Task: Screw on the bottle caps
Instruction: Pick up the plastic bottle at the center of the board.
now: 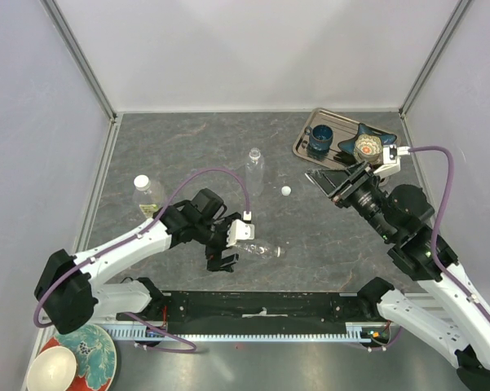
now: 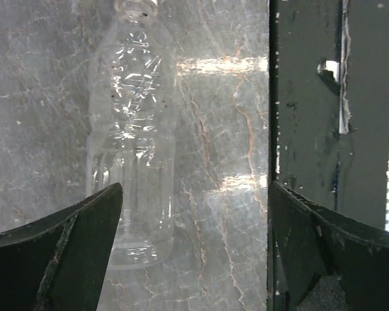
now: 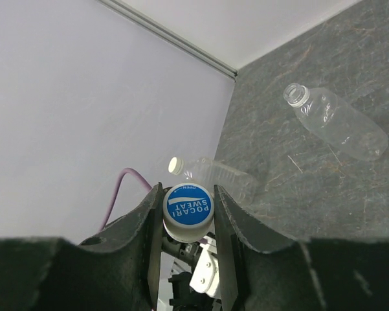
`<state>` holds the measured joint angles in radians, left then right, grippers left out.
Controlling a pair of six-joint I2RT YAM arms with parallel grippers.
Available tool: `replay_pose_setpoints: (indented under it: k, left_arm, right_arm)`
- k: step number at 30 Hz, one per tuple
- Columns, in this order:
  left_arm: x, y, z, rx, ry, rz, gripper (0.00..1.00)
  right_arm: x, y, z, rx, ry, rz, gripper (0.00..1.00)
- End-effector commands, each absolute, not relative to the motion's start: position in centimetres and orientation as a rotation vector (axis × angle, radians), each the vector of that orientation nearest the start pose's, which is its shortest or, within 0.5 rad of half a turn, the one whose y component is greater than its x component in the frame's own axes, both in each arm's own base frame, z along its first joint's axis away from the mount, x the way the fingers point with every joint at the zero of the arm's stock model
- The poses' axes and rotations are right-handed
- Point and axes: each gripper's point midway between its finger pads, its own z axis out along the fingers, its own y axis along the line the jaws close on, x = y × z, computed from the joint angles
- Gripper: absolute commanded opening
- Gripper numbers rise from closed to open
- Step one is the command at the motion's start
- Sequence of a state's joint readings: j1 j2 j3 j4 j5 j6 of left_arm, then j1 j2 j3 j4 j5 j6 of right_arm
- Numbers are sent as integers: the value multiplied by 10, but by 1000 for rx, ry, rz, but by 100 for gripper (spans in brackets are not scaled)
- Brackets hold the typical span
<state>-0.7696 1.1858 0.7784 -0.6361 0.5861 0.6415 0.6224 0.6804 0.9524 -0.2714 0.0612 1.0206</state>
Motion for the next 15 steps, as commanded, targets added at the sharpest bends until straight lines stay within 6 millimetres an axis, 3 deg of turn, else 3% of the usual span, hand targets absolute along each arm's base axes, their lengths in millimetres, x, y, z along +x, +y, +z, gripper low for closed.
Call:
replay_pose_setpoints:
  k: [1,7,15]
  left_arm:
    - [150,-239,94,-2602,-2383,1004,99]
    - [183,-241,85,-2642,-2552,818,99]
    - [177,-221,44,-2707,-2431,676,99]
  right_arm:
    - [213,181,399,375,1610,1230,24]
    - [211,181,399,368,1607,1241,24]
    - [210,183,397,360,1614,1247,24]
